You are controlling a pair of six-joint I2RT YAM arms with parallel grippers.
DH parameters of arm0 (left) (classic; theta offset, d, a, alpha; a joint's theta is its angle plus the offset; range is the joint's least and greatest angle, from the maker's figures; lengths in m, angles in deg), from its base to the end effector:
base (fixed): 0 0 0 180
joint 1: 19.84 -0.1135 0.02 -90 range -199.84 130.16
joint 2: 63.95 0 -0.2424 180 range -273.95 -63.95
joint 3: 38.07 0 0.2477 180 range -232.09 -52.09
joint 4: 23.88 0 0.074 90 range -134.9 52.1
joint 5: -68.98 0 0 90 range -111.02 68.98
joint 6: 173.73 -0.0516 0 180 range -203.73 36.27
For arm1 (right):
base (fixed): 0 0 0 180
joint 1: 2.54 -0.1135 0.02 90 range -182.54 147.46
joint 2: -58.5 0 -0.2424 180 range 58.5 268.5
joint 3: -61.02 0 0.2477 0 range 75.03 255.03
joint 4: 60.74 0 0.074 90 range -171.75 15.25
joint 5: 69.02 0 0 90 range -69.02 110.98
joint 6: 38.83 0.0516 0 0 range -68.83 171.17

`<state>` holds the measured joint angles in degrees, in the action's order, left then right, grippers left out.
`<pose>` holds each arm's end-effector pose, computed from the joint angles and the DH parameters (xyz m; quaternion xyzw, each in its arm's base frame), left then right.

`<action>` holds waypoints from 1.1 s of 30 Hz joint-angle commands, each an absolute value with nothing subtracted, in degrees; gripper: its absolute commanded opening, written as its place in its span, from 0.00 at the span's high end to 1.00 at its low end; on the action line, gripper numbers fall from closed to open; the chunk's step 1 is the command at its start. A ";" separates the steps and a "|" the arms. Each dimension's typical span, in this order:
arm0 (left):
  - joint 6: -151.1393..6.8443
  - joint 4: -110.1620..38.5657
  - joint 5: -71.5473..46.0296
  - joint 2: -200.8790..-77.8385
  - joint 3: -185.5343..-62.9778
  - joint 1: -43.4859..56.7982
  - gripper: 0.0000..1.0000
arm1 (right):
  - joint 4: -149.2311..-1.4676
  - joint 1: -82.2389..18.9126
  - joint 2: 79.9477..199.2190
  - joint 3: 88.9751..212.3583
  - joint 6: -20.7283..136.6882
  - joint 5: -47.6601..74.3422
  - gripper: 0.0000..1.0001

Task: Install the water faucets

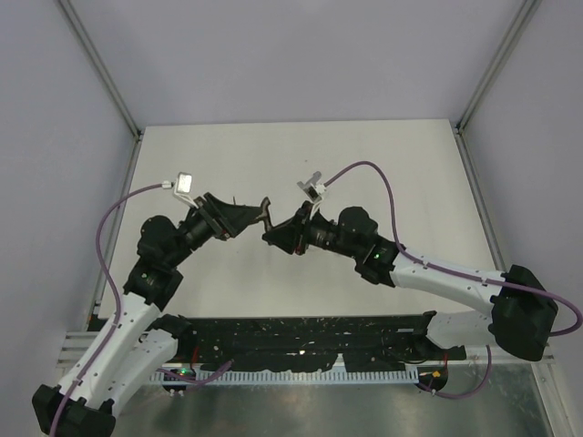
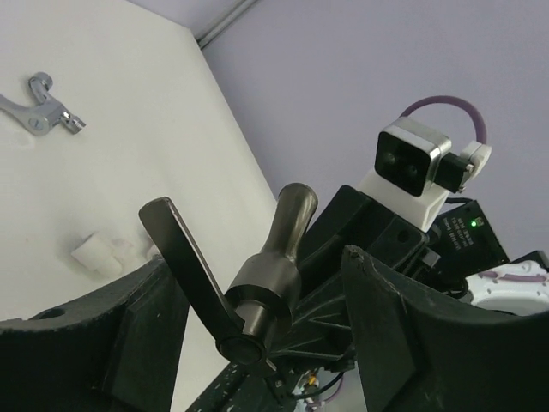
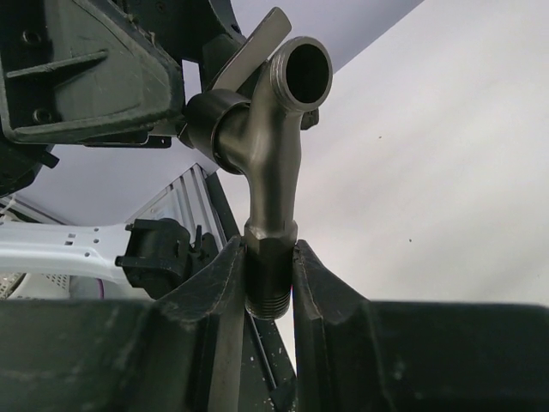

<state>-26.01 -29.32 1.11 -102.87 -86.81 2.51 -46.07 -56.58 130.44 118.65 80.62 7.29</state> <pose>0.1747 -0.0929 0.3173 -0.0685 0.6782 -0.5630 0.4674 0.1716 0.2573 0.2835 -0.2316 0.6658 0.5316 0.4695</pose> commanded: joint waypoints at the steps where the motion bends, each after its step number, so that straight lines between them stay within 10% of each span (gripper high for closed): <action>1: -35.28 -32.01 3.60 -100.96 -89.00 2.13 0.31 | -49.08 -56.76 128.90 122.14 79.29 5.96 0.95; 20: -59.12 -35.61 -1.86 -85.58 -83.99 2.13 0.68 | -60.60 -55.62 134.26 130.49 83.52 -2.92 0.95; 28: -58.06 -48.52 -8.53 -84.43 -87.50 2.13 0.19 | -65.51 -55.10 132.07 131.63 74.92 -2.49 0.95; 33: -62.18 -60.91 -8.46 -87.06 -96.01 2.22 0.09 | -72.54 -52.82 129.79 135.05 62.36 -6.25 0.95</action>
<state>-57.73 -51.42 -6.65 -85.38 -87.83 2.29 -69.04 -54.37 134.29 129.31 74.45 -3.07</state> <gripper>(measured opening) 0.886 0.286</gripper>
